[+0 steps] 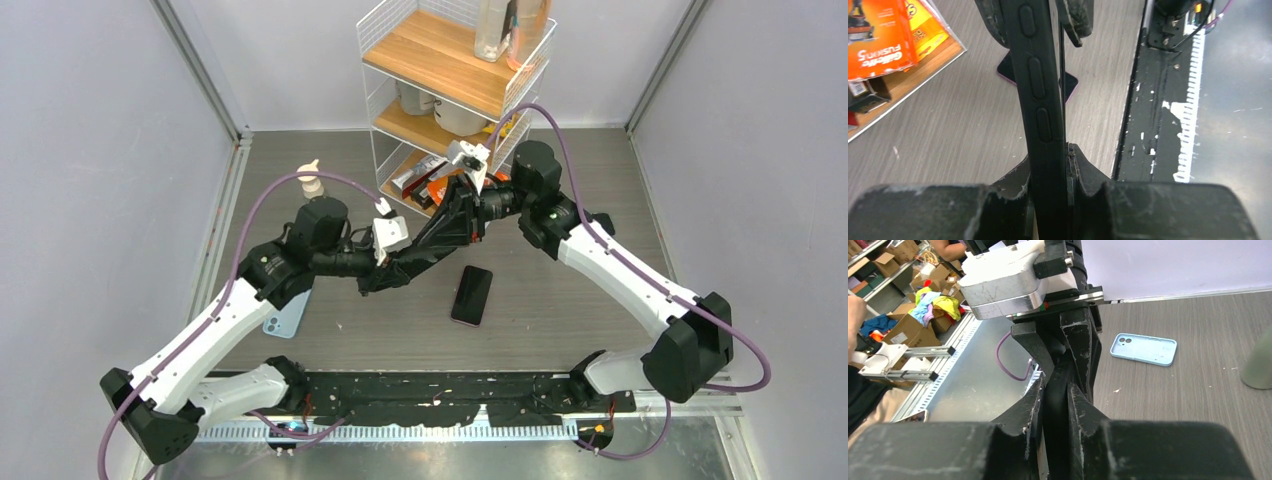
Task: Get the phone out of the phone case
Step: Remove the phone case from the phone.
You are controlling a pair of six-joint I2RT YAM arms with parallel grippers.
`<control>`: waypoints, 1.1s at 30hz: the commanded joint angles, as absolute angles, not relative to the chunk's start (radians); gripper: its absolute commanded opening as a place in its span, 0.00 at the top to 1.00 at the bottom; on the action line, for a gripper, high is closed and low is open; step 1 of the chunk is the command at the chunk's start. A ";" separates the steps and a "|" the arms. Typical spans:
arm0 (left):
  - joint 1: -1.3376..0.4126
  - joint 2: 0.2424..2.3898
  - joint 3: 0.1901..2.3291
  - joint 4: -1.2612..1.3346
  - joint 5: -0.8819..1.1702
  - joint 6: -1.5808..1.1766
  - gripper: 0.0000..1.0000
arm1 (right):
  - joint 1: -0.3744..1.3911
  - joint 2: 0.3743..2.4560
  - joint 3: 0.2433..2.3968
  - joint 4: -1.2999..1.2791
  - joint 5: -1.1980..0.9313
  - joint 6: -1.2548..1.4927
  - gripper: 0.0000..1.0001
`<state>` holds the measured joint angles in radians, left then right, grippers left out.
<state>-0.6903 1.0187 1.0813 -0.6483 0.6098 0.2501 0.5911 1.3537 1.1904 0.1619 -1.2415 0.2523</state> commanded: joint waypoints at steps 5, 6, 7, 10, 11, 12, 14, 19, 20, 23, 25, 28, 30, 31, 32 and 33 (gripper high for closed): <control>-0.784 0.990 1.126 -0.675 0.301 0.568 1.00 | 0.597 1.376 1.116 0.353 -1.263 0.524 0.94; -0.794 0.993 1.127 -0.685 0.272 0.590 1.00 | 0.601 1.377 1.109 0.359 -1.263 0.527 0.94; -0.804 0.995 1.128 -0.696 0.239 0.606 1.00 | 0.603 1.377 1.107 0.360 -1.265 0.530 0.94; -0.831 1.001 1.133 -0.711 0.162 0.638 1.00 | 0.614 1.386 1.102 0.362 -1.266 0.532 0.94; -0.839 1.002 1.136 -0.713 0.147 0.643 1.00 | 0.615 1.389 1.100 0.360 -1.266 0.533 0.94; -0.851 1.004 1.138 -0.715 0.118 0.647 1.00 | 0.616 1.396 1.099 0.360 -1.268 0.534 0.94; -0.867 1.004 1.141 -0.718 0.082 0.657 1.00 | 0.617 1.406 1.098 0.358 -1.272 0.537 0.95; -0.891 1.006 1.147 -0.722 0.037 0.667 1.00 | 0.618 1.427 1.105 0.349 -1.282 0.543 0.94; -0.897 1.006 1.147 -0.722 0.025 0.673 1.00 | 0.618 1.433 1.105 0.347 -1.284 0.543 0.94; -0.914 1.008 1.143 -0.717 -0.006 0.687 1.00 | 0.617 1.445 1.114 0.336 -1.289 0.545 0.94; -0.923 1.009 1.137 -0.713 -0.037 0.695 1.00 | 0.618 1.456 1.118 0.332 -1.294 0.549 0.94; -0.929 1.006 1.134 -0.704 -0.055 0.697 1.00 | 0.618 1.473 1.123 0.331 -1.305 0.554 0.94; -0.932 1.001 1.129 -0.701 -0.066 0.700 1.00 | 0.618 1.481 1.123 0.332 -1.312 0.554 0.94; -0.933 0.998 1.127 -0.699 -0.075 0.704 1.00 | 0.617 1.486 1.123 0.335 -1.315 0.555 0.94; -0.934 0.995 1.125 -0.699 -0.080 0.707 1.00 | 0.618 1.488 1.123 0.339 -1.319 0.557 0.94; -0.935 0.994 1.123 -0.700 -0.084 0.711 1.00 | 0.618 1.493 1.123 0.340 -1.320 0.559 0.94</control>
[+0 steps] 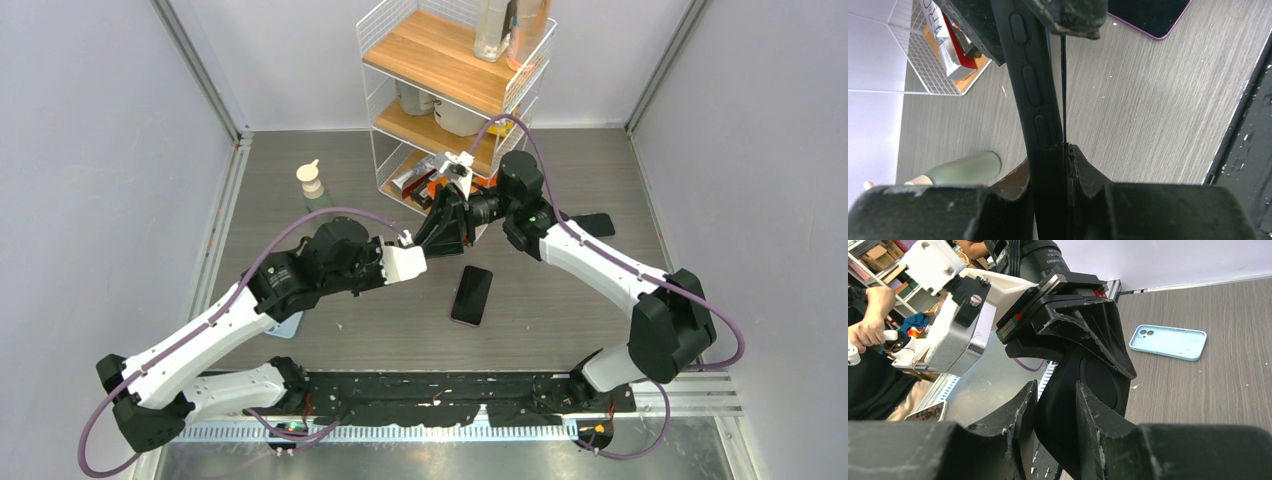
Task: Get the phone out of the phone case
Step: Remove the phone case from the phone.
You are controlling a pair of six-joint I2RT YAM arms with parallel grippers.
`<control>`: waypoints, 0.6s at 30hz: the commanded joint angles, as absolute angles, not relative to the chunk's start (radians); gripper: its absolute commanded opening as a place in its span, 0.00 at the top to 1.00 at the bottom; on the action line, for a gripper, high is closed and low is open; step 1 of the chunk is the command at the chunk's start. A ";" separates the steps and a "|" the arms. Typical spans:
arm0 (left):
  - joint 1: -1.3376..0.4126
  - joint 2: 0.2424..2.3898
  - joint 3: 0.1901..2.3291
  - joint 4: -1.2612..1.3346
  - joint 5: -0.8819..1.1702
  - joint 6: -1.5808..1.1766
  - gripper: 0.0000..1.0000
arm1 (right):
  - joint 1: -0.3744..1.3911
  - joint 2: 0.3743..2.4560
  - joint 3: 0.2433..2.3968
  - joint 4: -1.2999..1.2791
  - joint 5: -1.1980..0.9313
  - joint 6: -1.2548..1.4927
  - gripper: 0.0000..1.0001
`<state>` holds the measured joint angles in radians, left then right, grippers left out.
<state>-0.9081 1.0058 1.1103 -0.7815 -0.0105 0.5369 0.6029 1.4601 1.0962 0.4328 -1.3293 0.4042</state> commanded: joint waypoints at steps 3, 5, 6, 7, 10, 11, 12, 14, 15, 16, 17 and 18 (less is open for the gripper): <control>-0.940 0.984 1.119 -0.704 -0.090 0.715 1.00 | 0.617 1.504 1.126 0.346 -1.330 0.561 0.94; -0.941 0.976 1.118 -0.709 -0.090 0.715 1.00 | 0.618 1.516 1.132 0.349 -1.340 0.561 0.94; -0.942 0.973 1.116 -0.711 -0.088 0.715 1.00 | 0.618 1.520 1.135 0.349 -1.349 0.561 0.94; -0.942 0.969 1.116 -0.713 -0.088 0.715 1.00 | 0.618 1.525 1.142 0.348 -1.352 0.563 0.94; -0.942 0.961 1.113 -0.718 -0.082 0.715 1.00 | 0.618 1.539 1.156 0.348 -1.366 0.564 0.94; -0.943 0.956 1.111 -0.720 -0.080 0.716 1.00 | 0.618 1.544 1.159 0.347 -1.367 0.564 0.94; -0.943 0.954 1.108 -0.720 -0.079 0.716 1.00 | 0.618 1.547 1.160 0.347 -1.371 0.564 0.94; -0.943 0.948 1.105 -0.725 -0.073 0.720 1.00 | 0.618 1.555 1.160 0.346 -1.375 0.563 0.94; -0.943 0.945 1.103 -0.729 -0.069 0.721 1.00 | 0.618 1.560 1.163 0.346 -1.376 0.563 0.94; -0.943 0.942 1.103 -0.732 -0.064 0.722 1.00 | 0.618 1.563 1.165 0.344 -1.379 0.563 0.94; -0.943 0.939 1.103 -0.736 -0.061 0.722 1.00 | 0.617 1.567 1.167 0.342 -1.381 0.564 0.94; -0.943 0.939 1.104 -0.739 -0.058 0.723 1.00 | 0.618 1.570 1.172 0.340 -1.383 0.563 0.94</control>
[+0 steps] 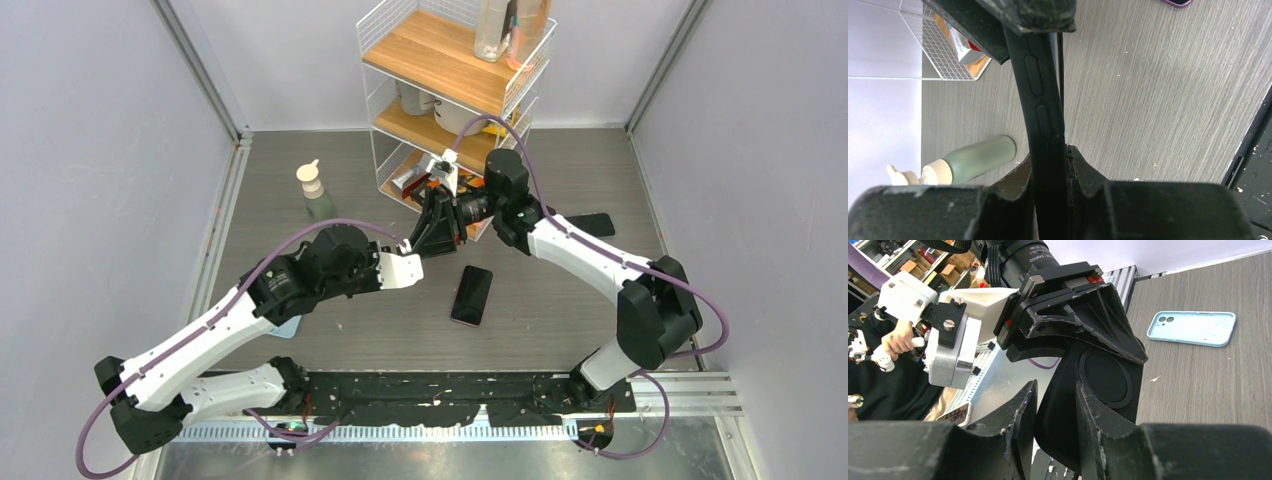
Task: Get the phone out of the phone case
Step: Remove the phone case from the phone.
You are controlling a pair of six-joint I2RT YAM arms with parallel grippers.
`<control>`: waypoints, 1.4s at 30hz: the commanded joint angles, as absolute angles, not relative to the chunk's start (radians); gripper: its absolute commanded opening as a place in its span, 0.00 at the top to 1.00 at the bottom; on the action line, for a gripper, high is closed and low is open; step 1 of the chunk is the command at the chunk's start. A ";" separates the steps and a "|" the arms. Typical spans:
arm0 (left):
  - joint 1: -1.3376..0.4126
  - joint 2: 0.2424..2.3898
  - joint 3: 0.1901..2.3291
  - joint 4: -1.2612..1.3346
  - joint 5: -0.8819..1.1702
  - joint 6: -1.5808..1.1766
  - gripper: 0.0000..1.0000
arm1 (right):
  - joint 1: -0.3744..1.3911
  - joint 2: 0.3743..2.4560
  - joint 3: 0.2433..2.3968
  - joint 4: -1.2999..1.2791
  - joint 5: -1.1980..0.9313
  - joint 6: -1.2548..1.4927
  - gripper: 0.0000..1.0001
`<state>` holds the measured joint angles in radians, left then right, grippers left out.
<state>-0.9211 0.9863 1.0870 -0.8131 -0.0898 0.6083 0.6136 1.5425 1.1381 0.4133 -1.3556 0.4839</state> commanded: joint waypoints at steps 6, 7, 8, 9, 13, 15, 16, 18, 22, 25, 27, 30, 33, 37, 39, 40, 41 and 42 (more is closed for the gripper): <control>-0.943 0.934 1.108 -0.766 -0.031 0.727 1.00 | 0.616 1.589 1.182 0.319 -1.383 0.552 0.94; -0.943 0.933 1.108 -0.769 -0.030 0.728 1.00 | 0.616 1.591 1.185 0.312 -1.383 0.549 0.94; -0.944 0.932 1.109 -0.774 -0.027 0.730 1.00 | 0.614 1.595 1.190 0.297 -1.382 0.539 0.94; -0.945 0.931 1.108 -0.776 -0.025 0.731 1.00 | 0.615 1.597 1.194 0.288 -1.379 0.530 0.94; -0.945 0.928 1.112 -0.790 -0.011 0.735 1.00 | 0.607 1.607 1.213 0.214 -1.363 0.490 0.94; -0.945 0.926 1.114 -0.798 -0.005 0.737 1.00 | 0.603 1.610 1.222 0.176 -1.350 0.466 0.94; -0.945 0.924 1.115 -0.803 0.010 0.738 1.00 | 0.600 1.611 1.232 0.159 -1.345 0.455 0.94; -0.945 0.923 1.116 -0.821 0.050 0.739 1.00 | 0.594 1.612 1.248 0.106 -1.310 0.418 0.94; -0.944 0.922 1.117 -0.848 0.101 0.741 1.00 | 0.583 1.614 1.289 -0.014 -1.258 0.329 0.94; -0.943 0.918 1.110 -0.854 0.119 0.738 1.00 | 0.578 1.603 1.323 -0.137 -1.231 0.234 0.91; -0.943 0.917 1.107 -0.851 0.115 0.733 1.00 | 0.576 1.590 1.336 -0.184 -1.220 0.189 0.86; -0.939 0.909 1.100 -0.844 0.106 0.726 1.00 | 0.572 1.560 1.341 -0.222 -1.210 0.145 0.74; -0.922 0.897 1.093 -0.847 0.130 0.710 1.00 | 0.561 1.506 1.354 -0.292 -1.181 0.068 0.46; -0.886 0.869 1.100 -0.868 0.192 0.677 1.00 | 0.558 1.427 1.374 -0.427 -1.081 -0.096 0.26; -0.868 0.850 1.106 -0.883 0.221 0.661 1.00 | 0.558 1.384 1.370 -0.463 -1.047 -0.149 0.23; -0.859 0.844 1.108 -0.888 0.233 0.654 1.00 | 0.558 1.357 1.368 -0.485 -1.033 -0.185 0.21; -0.850 0.837 1.112 -0.891 0.249 0.647 1.00 | 0.558 1.344 1.367 -0.496 -1.008 -0.203 0.20; -0.839 0.832 1.119 -0.895 0.269 0.637 1.00 | 0.558 1.319 1.365 -0.521 -0.995 -0.239 0.19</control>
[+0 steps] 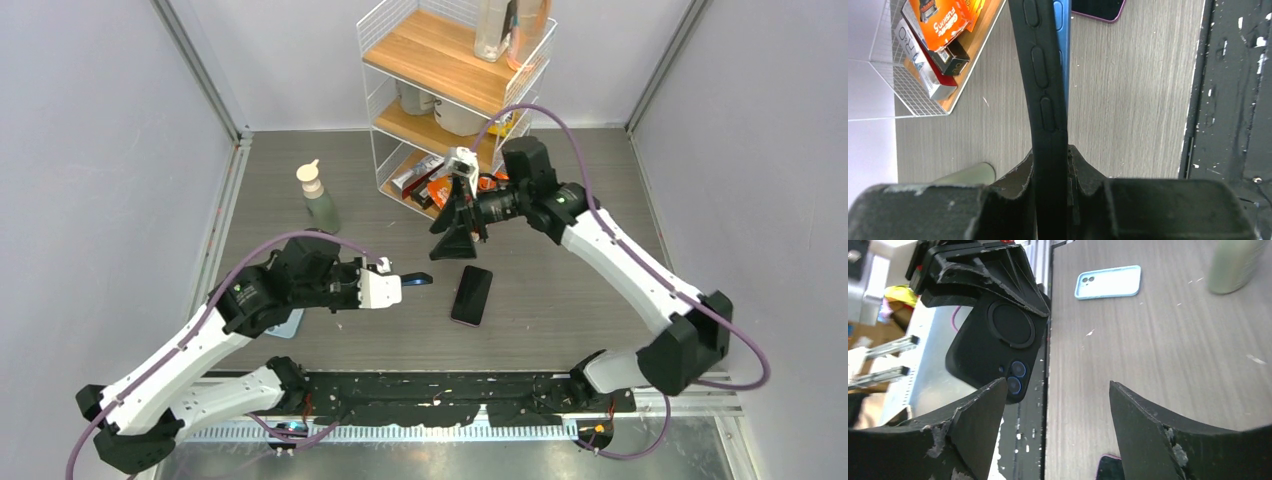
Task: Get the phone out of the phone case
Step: Remove the phone case from the phone.
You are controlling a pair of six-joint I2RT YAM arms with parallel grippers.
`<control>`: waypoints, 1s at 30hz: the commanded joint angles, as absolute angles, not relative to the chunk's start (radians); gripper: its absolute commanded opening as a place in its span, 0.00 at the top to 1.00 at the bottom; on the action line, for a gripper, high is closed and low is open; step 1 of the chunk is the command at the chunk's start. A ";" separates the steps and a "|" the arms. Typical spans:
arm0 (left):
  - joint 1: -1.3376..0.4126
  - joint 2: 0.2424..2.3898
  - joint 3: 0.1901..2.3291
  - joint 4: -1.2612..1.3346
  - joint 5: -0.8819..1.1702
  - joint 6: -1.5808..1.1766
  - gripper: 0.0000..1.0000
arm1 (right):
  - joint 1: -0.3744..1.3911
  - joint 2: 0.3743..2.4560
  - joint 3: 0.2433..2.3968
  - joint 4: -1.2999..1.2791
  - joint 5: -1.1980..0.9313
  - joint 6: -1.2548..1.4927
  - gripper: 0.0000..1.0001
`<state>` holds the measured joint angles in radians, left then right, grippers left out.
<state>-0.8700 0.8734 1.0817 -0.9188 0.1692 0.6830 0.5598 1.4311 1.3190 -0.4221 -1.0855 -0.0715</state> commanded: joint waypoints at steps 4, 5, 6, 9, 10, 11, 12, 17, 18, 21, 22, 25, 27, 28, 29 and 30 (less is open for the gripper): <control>-0.789 0.818 1.161 -0.909 0.360 0.582 1.00 | 0.561 1.268 1.360 -0.603 -0.948 -0.354 0.18; -0.776 0.820 1.174 -0.913 0.389 0.569 1.00 | 0.564 1.262 1.361 -0.617 -0.948 -0.389 0.18; -0.763 0.822 1.190 -0.916 0.418 0.556 1.00 | 0.572 1.252 1.360 -0.646 -0.950 -0.408 0.18; -0.725 0.833 1.220 -0.917 0.514 0.512 1.00 | 0.611 1.230 1.350 -0.676 -0.951 -0.477 0.18; -0.713 0.838 1.228 -0.912 0.546 0.495 1.00 | 0.619 1.219 1.342 -0.681 -0.951 -0.485 0.18; -0.705 0.843 1.231 -0.905 0.572 0.478 1.00 | 0.637 1.215 1.339 -0.685 -0.950 -0.501 0.18; -0.701 0.847 1.233 -0.898 0.593 0.465 1.00 | 0.645 1.210 1.336 -0.686 -0.947 -0.504 0.18; -0.694 0.871 1.225 -0.868 0.646 0.433 1.00 | 0.677 1.232 1.353 -0.668 -0.965 -0.489 0.21; -0.693 0.876 1.221 -0.862 0.650 0.429 1.00 | 0.680 1.240 1.363 -0.667 -0.976 -0.485 0.22; -0.693 0.887 1.206 -0.843 0.659 0.418 1.00 | 0.694 1.256 1.384 -0.666 -0.992 -0.474 0.26; -0.692 0.889 1.203 -0.836 0.660 0.414 1.00 | 0.697 1.258 1.387 -0.666 -0.999 -0.472 0.28; -0.690 0.894 1.194 -0.817 0.661 0.403 1.00 | 0.706 1.262 1.387 -0.666 -1.009 -0.471 0.32; -0.687 0.897 1.192 -0.804 0.667 0.396 1.00 | 0.708 1.262 1.382 -0.666 -1.010 -0.472 0.37; -0.686 0.898 1.189 -0.800 0.669 0.392 1.00 | 0.707 1.262 1.379 -0.667 -1.011 -0.474 0.40; -0.685 0.899 1.188 -0.793 0.669 0.389 1.00 | 0.707 1.261 1.374 -0.667 -1.014 -0.475 0.41; -0.684 0.900 1.186 -0.789 0.669 0.386 1.00 | 0.707 1.260 1.371 -0.666 -1.016 -0.476 0.42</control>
<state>-0.6937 0.9039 1.1828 -0.9051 0.6159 0.4171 0.6998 1.2640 1.3445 -0.6823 -0.9844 -0.4690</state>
